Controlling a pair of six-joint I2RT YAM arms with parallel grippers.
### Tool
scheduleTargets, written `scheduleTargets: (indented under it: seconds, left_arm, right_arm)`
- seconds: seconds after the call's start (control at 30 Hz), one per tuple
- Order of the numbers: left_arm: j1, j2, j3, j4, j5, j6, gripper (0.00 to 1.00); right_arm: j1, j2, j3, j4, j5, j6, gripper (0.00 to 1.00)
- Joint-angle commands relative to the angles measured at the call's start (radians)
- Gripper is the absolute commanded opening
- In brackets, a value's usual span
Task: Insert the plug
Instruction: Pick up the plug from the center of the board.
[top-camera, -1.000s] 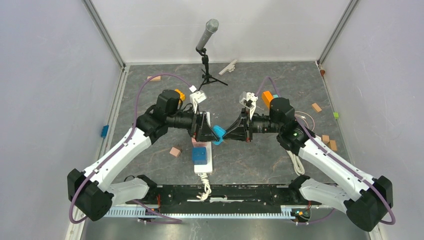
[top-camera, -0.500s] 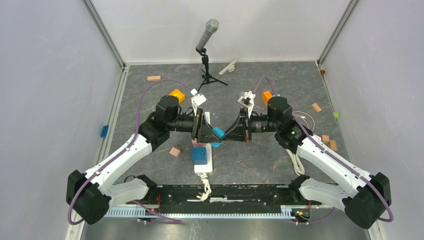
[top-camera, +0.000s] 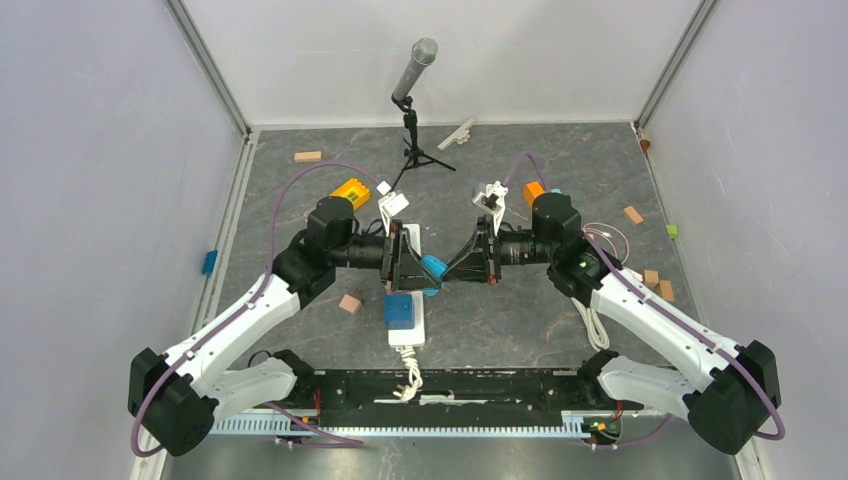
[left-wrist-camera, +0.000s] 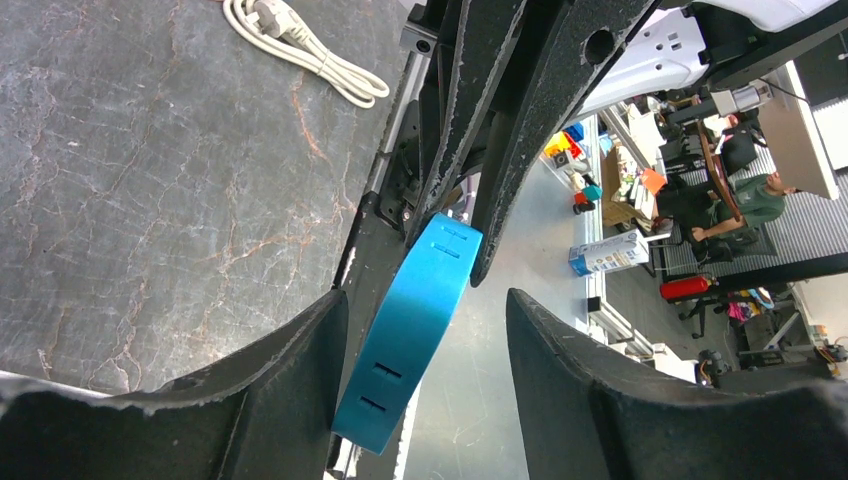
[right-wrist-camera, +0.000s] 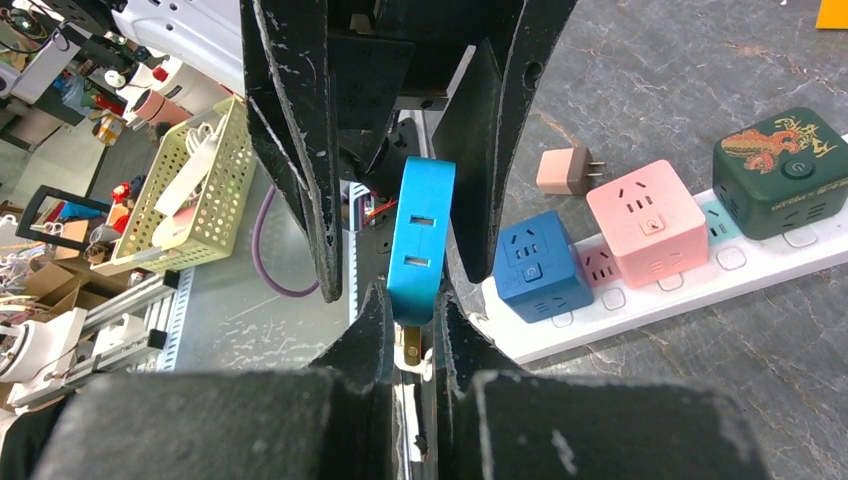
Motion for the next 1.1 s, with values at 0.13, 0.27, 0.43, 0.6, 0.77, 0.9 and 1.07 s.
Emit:
scheduleTargets:
  seconds: [0.13,0.27,0.43,0.6,0.77,0.9,1.07]
  left_arm:
    - [-0.008,0.012,0.01,-0.019,0.04,0.053,0.75]
    - [-0.009,0.019,0.013,-0.005,0.049,0.053,0.72]
    - [-0.011,0.021,0.01,0.002,0.042,0.054,0.59]
    - [-0.011,0.025,0.006,0.028,0.039,0.035,0.4]
    - [-0.012,0.015,-0.007,0.04,0.027,0.023,0.09]
    - [-0.011,-0.013,-0.016,0.028,-0.015,0.024,0.02]
    - [-0.011,-0.038,-0.016,0.026,-0.056,0.001,0.02]
  right_arm:
    - [-0.002,0.005,0.001,0.075,-0.008,0.013,0.0]
    - [-0.002,0.017,0.005,0.086,-0.015,0.02,0.0]
    - [-0.002,0.024,0.001,0.11,-0.021,0.042,0.0]
    - [-0.002,0.023,-0.006,0.121,-0.009,0.053,0.0]
    - [-0.002,0.023,-0.006,0.108,0.017,0.047,0.01]
    - [-0.002,0.019,-0.007,0.079,0.054,0.028,0.15]
    - [-0.002,0.02,0.002,0.038,0.085,0.014,0.36]
